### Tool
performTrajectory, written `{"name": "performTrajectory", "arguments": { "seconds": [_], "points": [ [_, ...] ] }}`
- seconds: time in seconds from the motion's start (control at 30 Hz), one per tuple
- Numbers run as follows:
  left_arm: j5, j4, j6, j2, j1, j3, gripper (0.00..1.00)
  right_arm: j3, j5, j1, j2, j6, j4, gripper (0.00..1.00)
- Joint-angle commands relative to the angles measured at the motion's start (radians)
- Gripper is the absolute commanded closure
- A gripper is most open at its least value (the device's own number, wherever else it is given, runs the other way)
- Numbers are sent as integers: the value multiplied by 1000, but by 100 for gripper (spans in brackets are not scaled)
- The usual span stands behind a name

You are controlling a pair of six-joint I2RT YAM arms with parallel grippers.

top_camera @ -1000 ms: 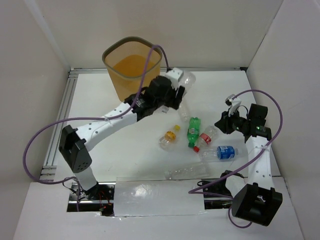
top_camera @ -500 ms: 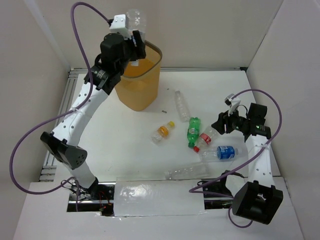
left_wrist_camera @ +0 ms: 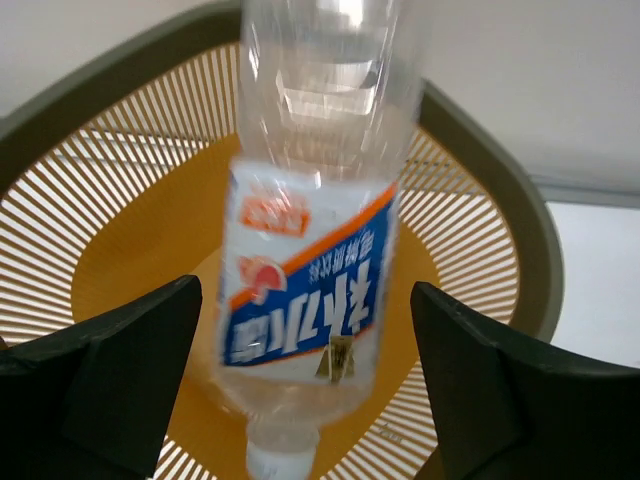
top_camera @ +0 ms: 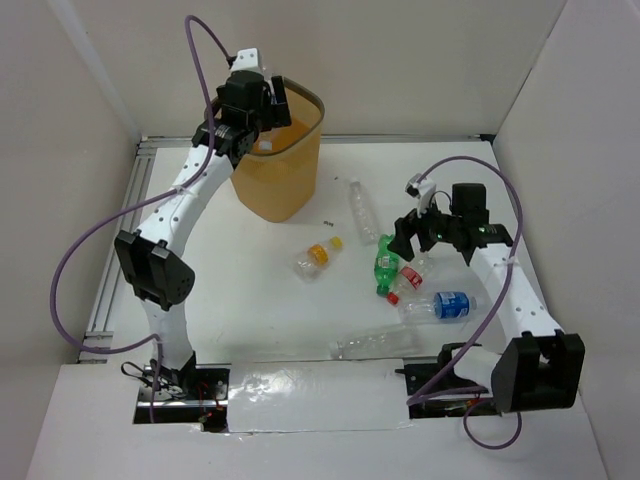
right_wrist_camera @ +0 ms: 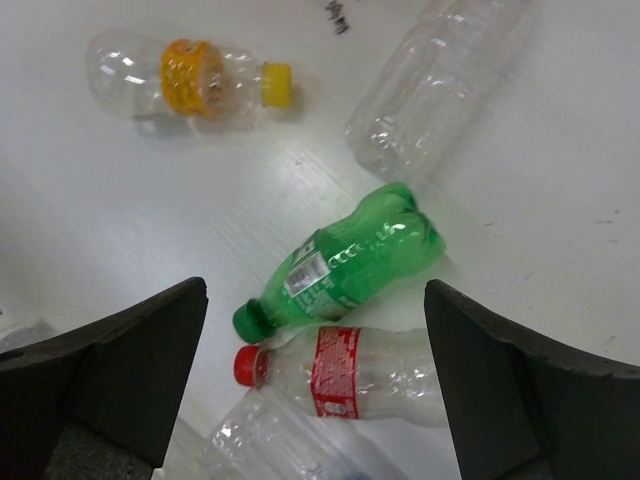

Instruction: Put the plastic bottles in the bin

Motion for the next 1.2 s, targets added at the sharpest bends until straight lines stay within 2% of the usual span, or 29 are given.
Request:
{"name": "performTrajectory", "arguments": {
  "seconds": [0.0,0.03,0.13,0.23,0.33,0.37,0.43,0.47,0.53,0.57,0.63,0.67,0.73,0.8,0.93,1.07,1.17],
  "points": [
    [-1,32,-24,-8,13,91,1,90,96,29,71,82,102,4],
    [9,32,-33,-8,13,109,1,100,117,55,90,82,102,0],
    [29,32,-19,-54,-13,119,1,140,215,117,160,106,127,0],
    [16,45,54,-119,-91,79,1,149,258,171,234,140,147,0],
    [-10,45,100,-234,-215,16,1,174,300,199,323,175,188,0],
    [-47,45,129,-270,-293,-52,1,185,327,213,359,209,205,0],
    [-83,58,157,-381,-376,-145,1,194,363,228,396,246,260,0],
    [-125,58,166,-418,-419,-238,1,194,378,242,415,273,275,0],
    [-139,22,131,-522,-533,-338,1,221,410,256,469,283,317,0],
    [-193,1,105,-555,-618,-443,1,240,441,266,502,293,337,0],
    [-233,-31,62,-613,-695,-548,1,261,453,266,540,293,346,0],
    [-270,-50,-11,-658,-727,-643,1,274,463,266,561,306,358,0],
    [-279,-93,-92,-693,-801,-732,1,318,463,266,622,306,358,0],
    [-293,-132,-209,-716,-837,-843,1,349,463,266,660,316,367,0],
    [-273,-146,-304,-709,-884,-953,1,431,485,266,774,338,358,0],
    [-264,-165,-295,-590,-895,-957,1,465,495,266,831,379,349,0],
    [-304,-203,-286,-490,-904,-908,1,455,495,266,845,379,349,8]
  ]
}}
